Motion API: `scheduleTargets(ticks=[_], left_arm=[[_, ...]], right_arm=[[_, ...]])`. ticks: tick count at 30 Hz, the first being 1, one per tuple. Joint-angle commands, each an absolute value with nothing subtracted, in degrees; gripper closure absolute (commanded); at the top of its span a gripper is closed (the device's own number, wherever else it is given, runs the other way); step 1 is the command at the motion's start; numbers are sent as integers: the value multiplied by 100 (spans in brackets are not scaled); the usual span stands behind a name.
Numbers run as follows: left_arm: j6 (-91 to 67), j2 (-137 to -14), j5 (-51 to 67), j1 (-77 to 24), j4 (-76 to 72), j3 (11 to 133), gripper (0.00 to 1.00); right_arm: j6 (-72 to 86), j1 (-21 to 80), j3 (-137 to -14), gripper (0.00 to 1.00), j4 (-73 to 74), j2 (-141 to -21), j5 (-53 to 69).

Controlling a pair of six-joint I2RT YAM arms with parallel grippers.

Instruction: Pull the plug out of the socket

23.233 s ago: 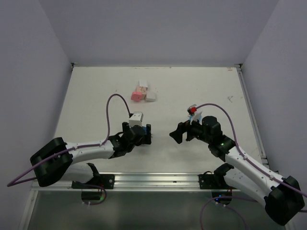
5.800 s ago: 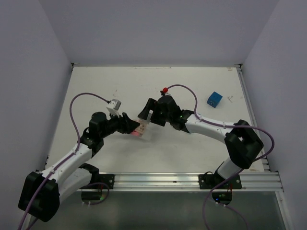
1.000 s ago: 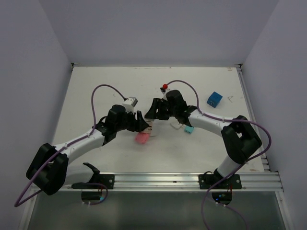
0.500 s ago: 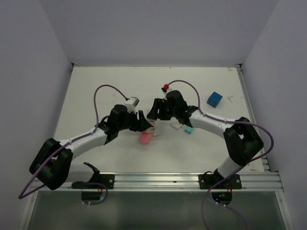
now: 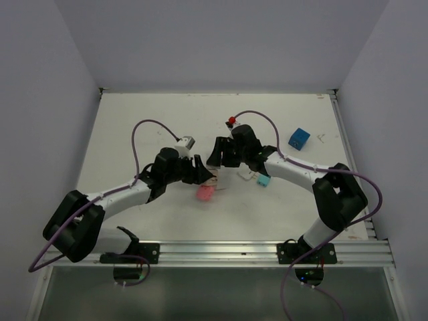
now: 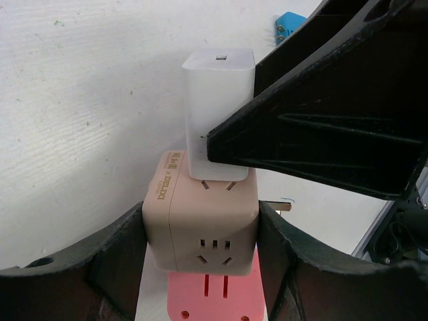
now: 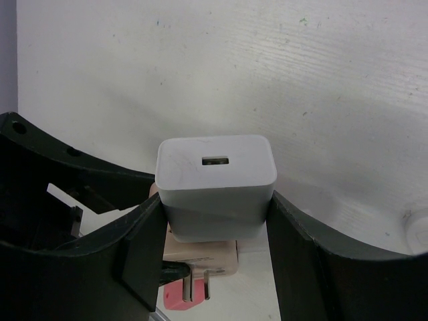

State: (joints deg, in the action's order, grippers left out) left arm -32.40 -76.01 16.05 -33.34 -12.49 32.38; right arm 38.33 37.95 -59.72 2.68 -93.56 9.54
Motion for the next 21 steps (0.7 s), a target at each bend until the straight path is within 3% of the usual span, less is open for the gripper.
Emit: scheduleTargets(ticks=[1,21], left_arm=[[-3164,-7892,2109,-3630,141,2848,100],[-3419,-8138,2223,-3858,-112,2619,100]], right_arm=[[4052,3384,-6820,100,-1292,-8885,18],[4157,3032,-7066,100,-1450,-9053,-448]])
